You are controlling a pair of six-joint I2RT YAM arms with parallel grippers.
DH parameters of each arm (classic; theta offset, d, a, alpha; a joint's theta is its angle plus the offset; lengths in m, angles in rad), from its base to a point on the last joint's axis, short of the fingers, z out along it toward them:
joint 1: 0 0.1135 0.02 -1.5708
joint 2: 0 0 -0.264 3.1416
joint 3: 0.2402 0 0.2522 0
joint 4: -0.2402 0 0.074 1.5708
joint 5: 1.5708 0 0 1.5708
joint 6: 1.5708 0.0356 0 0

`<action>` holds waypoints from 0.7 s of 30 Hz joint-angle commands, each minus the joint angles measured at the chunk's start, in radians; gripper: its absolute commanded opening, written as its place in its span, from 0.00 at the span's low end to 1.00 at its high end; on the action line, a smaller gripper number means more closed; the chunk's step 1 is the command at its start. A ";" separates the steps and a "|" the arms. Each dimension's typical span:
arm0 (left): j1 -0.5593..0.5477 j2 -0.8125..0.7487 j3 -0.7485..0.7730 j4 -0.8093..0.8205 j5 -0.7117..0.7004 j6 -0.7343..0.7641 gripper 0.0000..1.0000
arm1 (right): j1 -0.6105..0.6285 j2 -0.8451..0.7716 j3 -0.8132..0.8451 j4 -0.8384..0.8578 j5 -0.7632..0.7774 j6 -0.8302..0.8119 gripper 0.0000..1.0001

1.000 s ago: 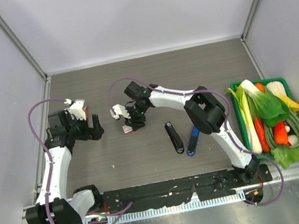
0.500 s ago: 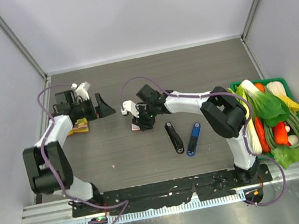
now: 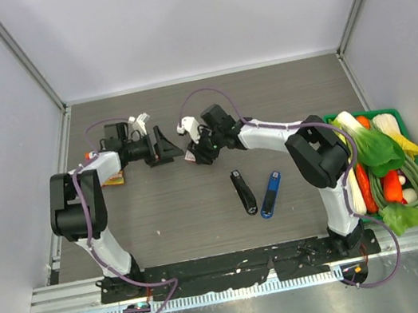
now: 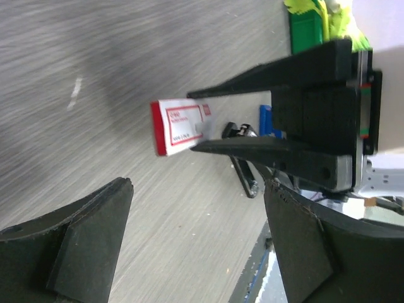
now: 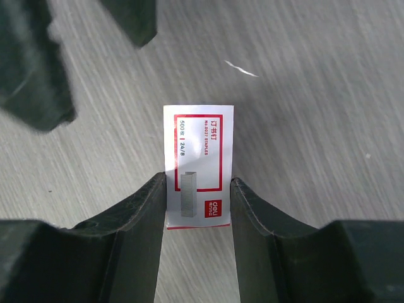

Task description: Load the staples into the stapler

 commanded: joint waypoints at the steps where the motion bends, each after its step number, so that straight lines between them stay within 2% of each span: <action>1: -0.022 0.039 0.002 0.108 0.068 -0.075 0.87 | -0.021 -0.091 -0.006 0.073 -0.040 0.035 0.44; 8: -0.025 0.091 0.025 0.120 0.107 -0.114 0.85 | -0.021 -0.105 -0.029 0.081 -0.104 0.040 0.44; 12: -0.023 0.102 0.048 0.122 0.129 -0.135 0.81 | -0.019 -0.099 -0.033 0.084 -0.121 0.041 0.44; 16: -0.025 0.114 0.062 0.161 0.146 -0.181 0.74 | -0.016 -0.096 -0.044 0.090 -0.126 0.031 0.44; 21: -0.028 0.126 0.060 0.200 0.149 -0.217 0.72 | -0.007 -0.098 -0.061 0.101 -0.101 0.009 0.44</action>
